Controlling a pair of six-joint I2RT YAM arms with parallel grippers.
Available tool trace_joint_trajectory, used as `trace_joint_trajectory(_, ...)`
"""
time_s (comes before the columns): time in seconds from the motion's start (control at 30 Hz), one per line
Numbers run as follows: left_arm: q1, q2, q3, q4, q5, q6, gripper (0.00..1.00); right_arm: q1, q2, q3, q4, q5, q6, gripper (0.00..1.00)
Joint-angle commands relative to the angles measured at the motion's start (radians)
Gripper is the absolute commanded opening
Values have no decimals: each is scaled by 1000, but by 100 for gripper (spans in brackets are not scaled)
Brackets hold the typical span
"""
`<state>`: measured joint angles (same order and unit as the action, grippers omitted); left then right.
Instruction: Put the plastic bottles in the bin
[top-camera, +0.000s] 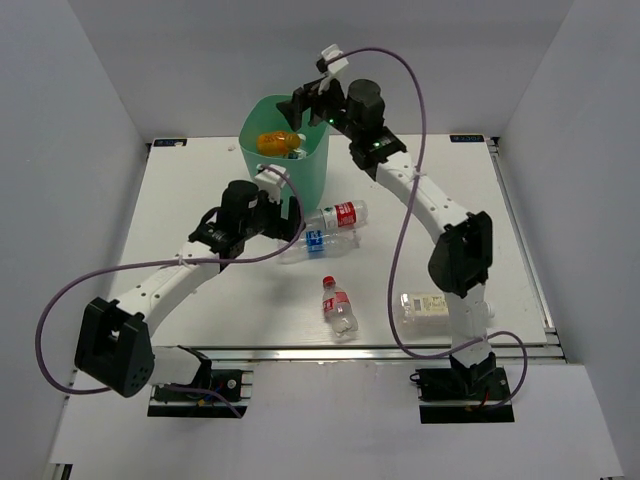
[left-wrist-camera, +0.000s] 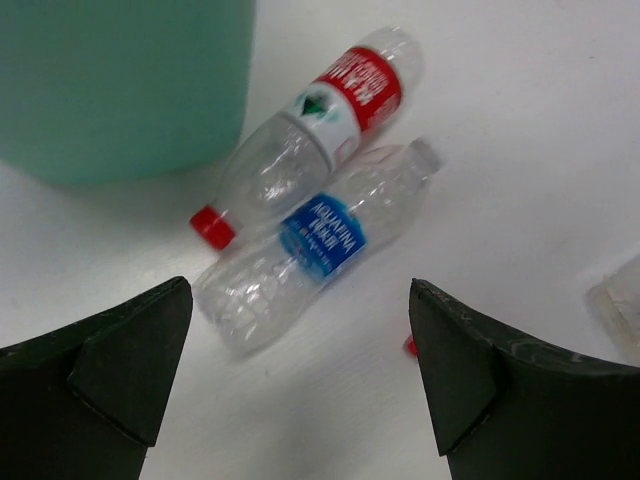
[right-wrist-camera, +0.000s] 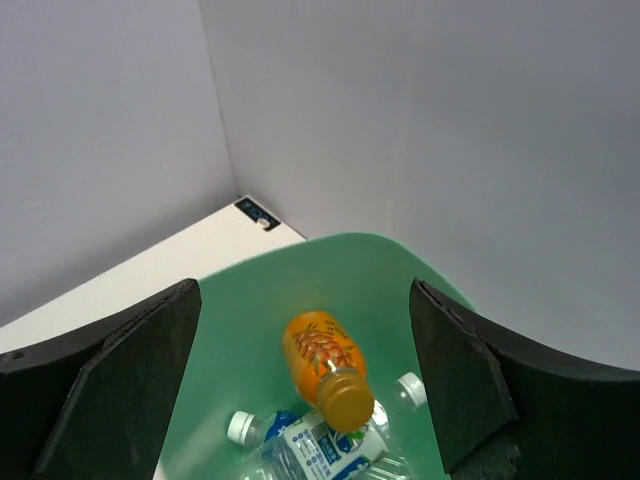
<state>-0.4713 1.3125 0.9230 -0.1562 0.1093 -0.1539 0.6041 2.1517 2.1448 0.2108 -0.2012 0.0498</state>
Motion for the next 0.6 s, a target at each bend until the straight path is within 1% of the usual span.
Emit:
trace_joint_trajectory(0.0, -23, 40, 80, 12, 150, 149, 98, -7, -200, -63, 78, 22, -45, 89)
trace_joint_trajectory(0.03, -24, 56, 102, 14, 155, 189, 98, -10, -261, -91, 72, 28, -42, 89)
trace_joint_trajectory(0.07, -26, 73, 114, 3, 174, 204, 98, -26, -295, -158, 67, 31, -30, 89)
trace_joint_trajectory(0.1, -29, 109, 123, -3, 228, 239, 98, -36, -329, -198, 64, 31, -7, 89)
trace_joint_trajectory(0.13, -33, 129, 144, -12, 246, 257, 98, -47, -402, -241, 61, 23, 4, 89)
trace_joint_trajectory(0.17, -39, 146, 158, -41, 263, 275, 98, -76, -442, -337, 58, 17, 13, 89)
trace_joint_trajectory(0.2, -50, 168, 169, -51, 273, 290, 98, -93, -479, -389, 55, 11, 22, 89)
trace_joint_trajectory(0.23, -58, 206, 180, -60, 280, 315, 98, -111, -562, -443, 50, 0, 44, 89)
trace_joint_trajectory(0.27, -67, 227, 207, -93, 279, 330, 98, -151, -607, -500, 52, -9, 57, 89)
trace_joint_trajectory(0.3, -84, 247, 220, -107, 273, 346, 98, -176, -645, -611, 55, -18, 73, 89)
trace_joint_trajectory(0.33, -92, 281, 229, -118, 247, 370, 98, -202, -723, -664, 65, -45, 114, 89)
trace_joint_trajectory(0.37, -99, 295, 237, -132, 224, 378, 98, -257, -763, -715, 74, -64, 137, 89)
trace_joint_trajectory(0.4, -107, 307, 235, -131, 195, 381, 98, -286, -794, -803, 84, -95, 156, 89)
trace_joint_trajectory(0.43, -109, 329, 237, -131, 153, 379, 98, -309, -850, -836, 84, -101, 176, 89)
trace_joint_trajectory(0.5, -110, 352, 243, -143, 138, 373, 98, -365, -912, -911, 58, -92, 179, 89)
trace_joint_trajectory(0.57, -112, 387, 246, -158, 104, 358, 98, -400, -944, -954, 50, -90, 183, 89)
